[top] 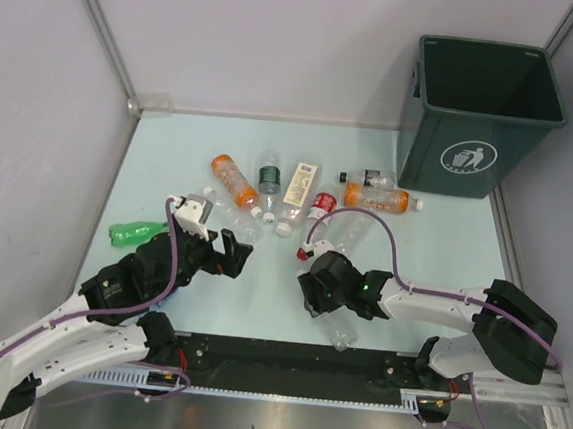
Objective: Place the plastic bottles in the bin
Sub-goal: Pick up the plastic bottle at the center of the board.
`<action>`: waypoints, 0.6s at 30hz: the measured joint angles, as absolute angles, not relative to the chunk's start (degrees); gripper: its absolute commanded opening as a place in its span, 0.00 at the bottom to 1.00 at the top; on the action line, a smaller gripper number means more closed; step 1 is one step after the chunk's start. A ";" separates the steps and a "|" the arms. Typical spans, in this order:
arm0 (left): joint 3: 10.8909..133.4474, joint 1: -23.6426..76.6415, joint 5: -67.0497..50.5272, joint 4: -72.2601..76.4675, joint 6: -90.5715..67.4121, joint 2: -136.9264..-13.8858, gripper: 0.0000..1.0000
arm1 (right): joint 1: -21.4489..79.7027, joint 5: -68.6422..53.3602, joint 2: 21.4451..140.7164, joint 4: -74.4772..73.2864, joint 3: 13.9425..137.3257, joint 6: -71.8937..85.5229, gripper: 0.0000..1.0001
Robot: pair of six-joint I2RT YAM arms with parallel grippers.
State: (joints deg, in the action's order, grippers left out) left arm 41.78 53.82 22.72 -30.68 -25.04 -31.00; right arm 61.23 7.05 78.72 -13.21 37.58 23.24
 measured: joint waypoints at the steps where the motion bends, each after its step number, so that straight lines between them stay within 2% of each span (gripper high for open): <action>1: 41.78 53.82 22.72 -30.68 -25.04 -31.00 1.00 | 61.30 7.05 78.63 -12.95 37.58 23.38 0.43; 5: 41.78 53.82 22.72 -30.68 -25.04 -31.00 1.00 | 61.56 7.22 78.17 -12.64 37.58 23.40 0.36; 10: 41.78 53.82 22.72 -30.68 -25.04 -31.00 1.00 | 62.13 7.53 73.36 -13.69 37.41 23.42 0.36; 18: 41.78 53.82 22.72 -30.68 -25.04 -31.00 1.00 | 62.15 12.03 59.18 -15.81 39.94 22.65 0.36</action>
